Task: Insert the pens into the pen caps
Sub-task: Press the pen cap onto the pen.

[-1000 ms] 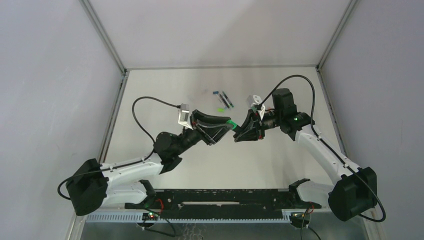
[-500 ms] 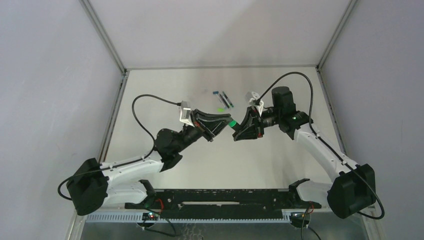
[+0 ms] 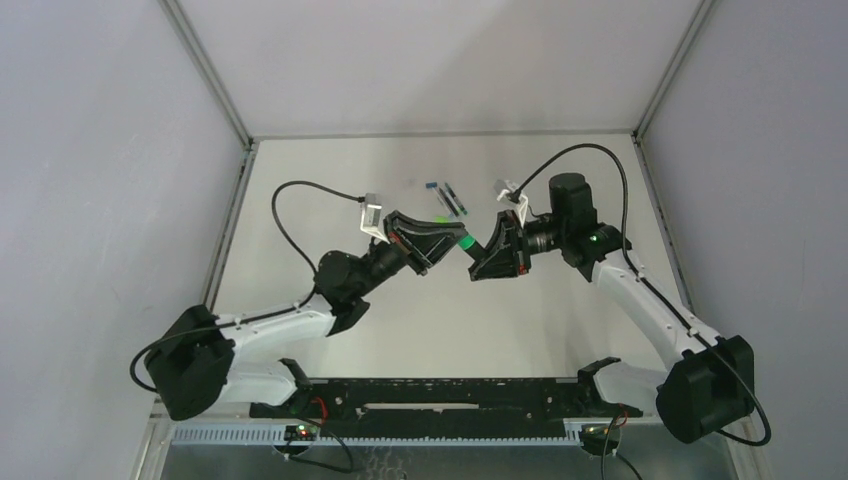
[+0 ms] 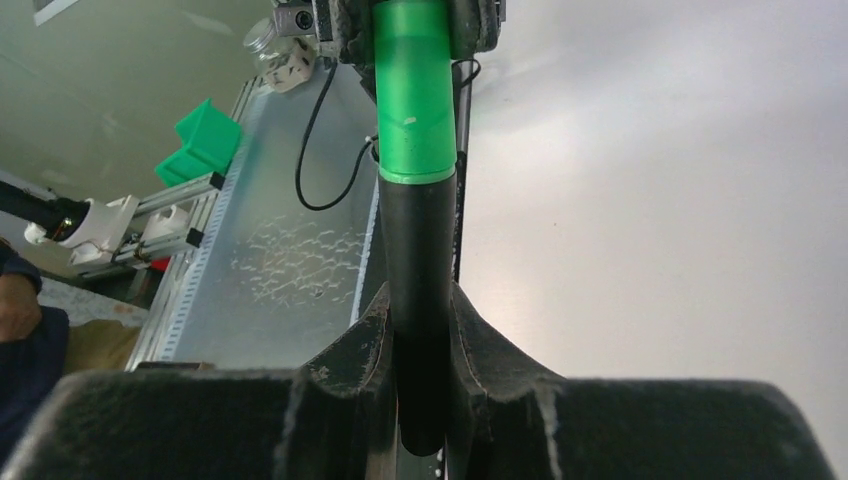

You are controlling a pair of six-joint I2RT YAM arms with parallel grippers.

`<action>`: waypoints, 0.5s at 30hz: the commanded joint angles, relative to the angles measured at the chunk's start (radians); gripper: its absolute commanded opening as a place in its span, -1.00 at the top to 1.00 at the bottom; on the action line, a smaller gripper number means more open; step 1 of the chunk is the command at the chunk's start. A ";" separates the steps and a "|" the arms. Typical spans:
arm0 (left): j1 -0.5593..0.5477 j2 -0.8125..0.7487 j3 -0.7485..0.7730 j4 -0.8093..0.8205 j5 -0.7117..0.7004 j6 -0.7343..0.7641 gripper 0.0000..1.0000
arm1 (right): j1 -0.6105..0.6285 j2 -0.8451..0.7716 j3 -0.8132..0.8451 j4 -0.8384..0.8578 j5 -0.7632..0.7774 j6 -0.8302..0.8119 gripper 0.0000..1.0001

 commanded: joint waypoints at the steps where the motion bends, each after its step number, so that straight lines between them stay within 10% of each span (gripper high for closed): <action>1: -0.074 0.164 -0.082 -0.191 0.399 -0.154 1.00 | 0.011 -0.033 0.064 0.046 0.134 -0.020 1.00; 10: -0.177 0.133 -0.078 -0.491 0.166 0.006 1.00 | -0.040 -0.040 0.036 0.159 0.108 0.115 1.00; 15: -0.185 0.403 -0.134 0.233 0.381 -0.422 1.00 | -0.027 -0.061 0.019 0.169 0.130 0.090 1.00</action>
